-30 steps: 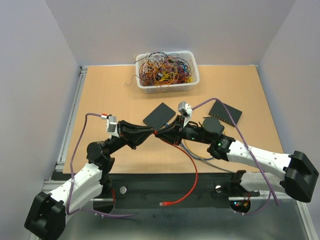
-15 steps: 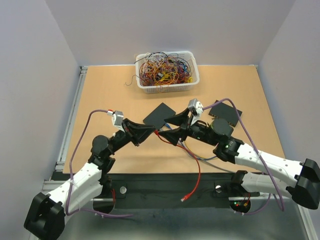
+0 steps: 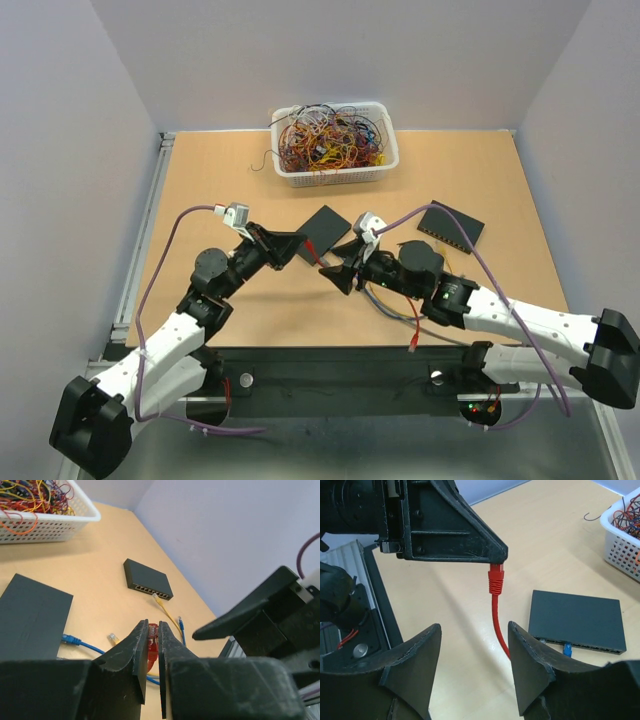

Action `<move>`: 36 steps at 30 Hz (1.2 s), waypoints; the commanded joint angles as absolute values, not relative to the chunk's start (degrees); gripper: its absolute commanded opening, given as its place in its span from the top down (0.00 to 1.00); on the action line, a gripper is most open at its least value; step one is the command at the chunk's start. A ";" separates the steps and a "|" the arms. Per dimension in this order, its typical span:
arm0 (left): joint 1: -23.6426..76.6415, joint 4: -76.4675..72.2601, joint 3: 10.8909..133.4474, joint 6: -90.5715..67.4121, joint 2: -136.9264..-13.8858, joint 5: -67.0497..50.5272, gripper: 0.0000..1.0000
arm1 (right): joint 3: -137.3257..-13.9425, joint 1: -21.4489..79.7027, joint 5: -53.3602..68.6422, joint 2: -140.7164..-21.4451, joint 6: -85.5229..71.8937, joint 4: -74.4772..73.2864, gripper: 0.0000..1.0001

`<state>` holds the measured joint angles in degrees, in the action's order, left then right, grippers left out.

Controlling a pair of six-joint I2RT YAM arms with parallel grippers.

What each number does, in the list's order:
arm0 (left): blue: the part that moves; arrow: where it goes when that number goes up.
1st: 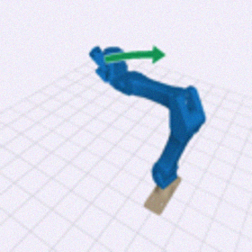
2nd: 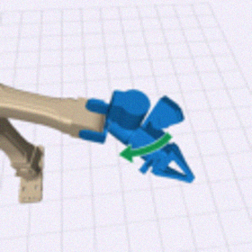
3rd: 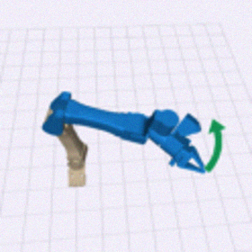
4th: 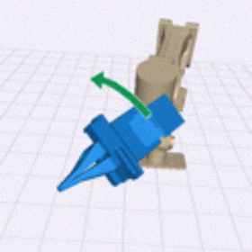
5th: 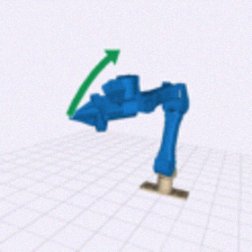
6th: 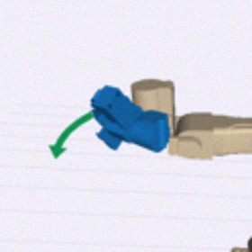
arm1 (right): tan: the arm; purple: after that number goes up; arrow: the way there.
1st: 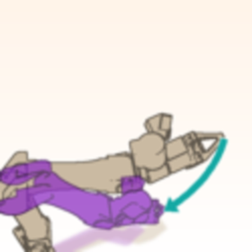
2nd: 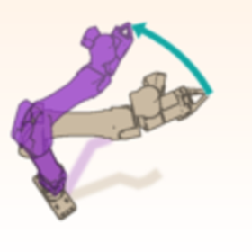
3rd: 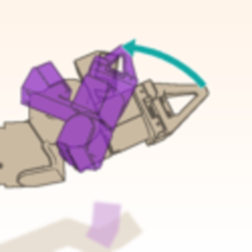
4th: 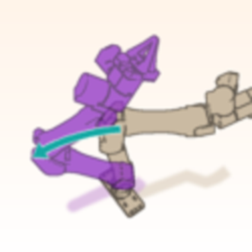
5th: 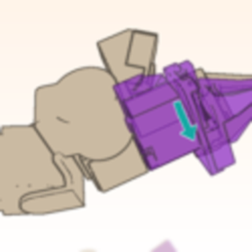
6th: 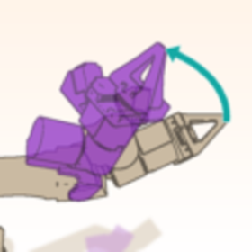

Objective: Insert the plug into the switch port

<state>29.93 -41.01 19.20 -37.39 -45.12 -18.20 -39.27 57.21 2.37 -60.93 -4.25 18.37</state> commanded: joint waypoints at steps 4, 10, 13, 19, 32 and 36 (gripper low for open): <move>30.94 -42.27 22.15 -38.50 -45.53 -16.35 1.00 | -43.42 58.18 -1.41 -62.58 -1.93 19.95 0.40; 31.38 -43.15 21.62 -39.02 -45.53 -16.26 1.00 | -43.94 58.27 -2.37 -64.86 -2.29 22.15 0.42; 31.73 -43.50 21.45 -39.29 -45.26 -16.26 1.00 | -44.47 58.27 -2.64 -66.18 -2.81 23.02 0.43; 32.52 -44.56 21.36 -39.73 -45.35 -16.35 1.00 | -45.17 58.36 -2.20 -67.67 -3.34 24.61 0.45; 34.01 -46.58 20.39 -40.69 -45.79 -15.73 1.00 | -45.18 58.36 -4.31 -69.78 -5.01 26.54 0.57; 34.10 -46.76 20.39 -40.69 -45.88 -15.64 1.00 | -45.09 58.36 -4.83 -69.96 -5.19 26.98 0.61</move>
